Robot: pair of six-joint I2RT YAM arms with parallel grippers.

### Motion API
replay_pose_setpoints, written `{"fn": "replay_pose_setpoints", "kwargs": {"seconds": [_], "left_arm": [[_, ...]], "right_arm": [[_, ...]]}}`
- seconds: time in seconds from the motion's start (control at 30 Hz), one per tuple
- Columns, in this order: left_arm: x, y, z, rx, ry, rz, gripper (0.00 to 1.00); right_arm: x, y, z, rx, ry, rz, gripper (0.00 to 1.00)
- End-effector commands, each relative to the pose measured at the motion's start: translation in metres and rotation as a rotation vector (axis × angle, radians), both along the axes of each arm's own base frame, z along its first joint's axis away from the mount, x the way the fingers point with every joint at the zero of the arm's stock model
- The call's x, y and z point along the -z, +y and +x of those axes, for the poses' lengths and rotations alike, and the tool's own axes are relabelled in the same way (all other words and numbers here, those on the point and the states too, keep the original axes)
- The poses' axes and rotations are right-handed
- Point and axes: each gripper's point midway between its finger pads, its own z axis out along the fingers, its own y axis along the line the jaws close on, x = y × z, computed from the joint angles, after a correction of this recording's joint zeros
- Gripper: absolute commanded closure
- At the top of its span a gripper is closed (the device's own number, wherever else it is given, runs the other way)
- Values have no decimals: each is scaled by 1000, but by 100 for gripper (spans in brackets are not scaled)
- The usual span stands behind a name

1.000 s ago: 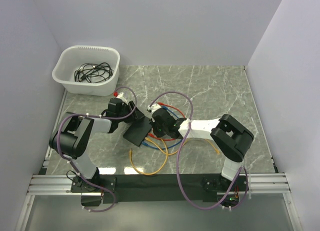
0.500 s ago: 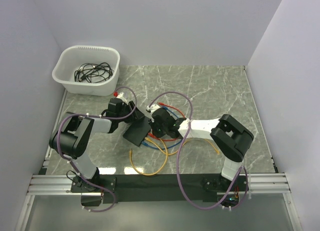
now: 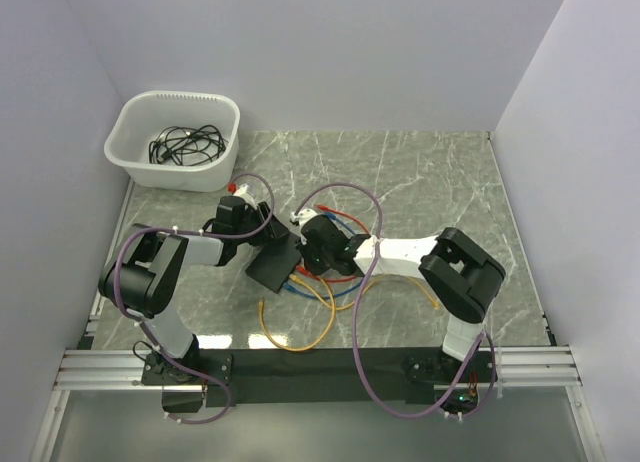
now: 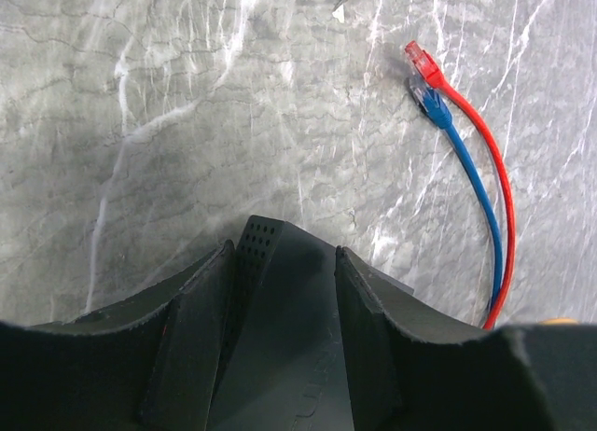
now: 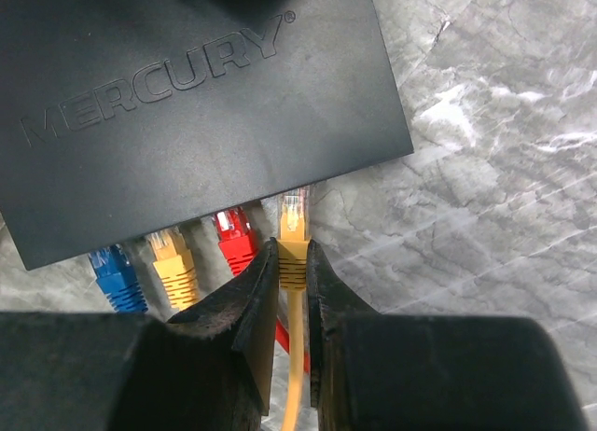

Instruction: Insert the plug into the switch port

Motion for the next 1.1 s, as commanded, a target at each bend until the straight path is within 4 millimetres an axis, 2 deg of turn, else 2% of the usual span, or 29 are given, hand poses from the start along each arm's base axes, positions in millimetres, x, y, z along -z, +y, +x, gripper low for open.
{"fn": "replay_pose_setpoints", "kwargs": {"seconds": [0.0,0.23,0.37,0.57,0.83,1.07], "left_arm": [[20,-5,-23,71,87,42,46],[20,-9,-25,90,82,56,46],[22,-12,-29,101,84,62,46],[29,-11,-36,102,96,79,46],[38,-5,-46,75,126,77,46],[50,1,-54,48,158,89,46]], "right_arm": [[-24,28,14,-51,-74,69,100],[-42,38,17,-139,-108,76,100],[-44,41,22,-168,-124,76,100],[-39,45,30,-151,-120,97,100],[-23,42,35,-109,-111,73,100],[-25,34,40,-83,-130,78,100]]}}
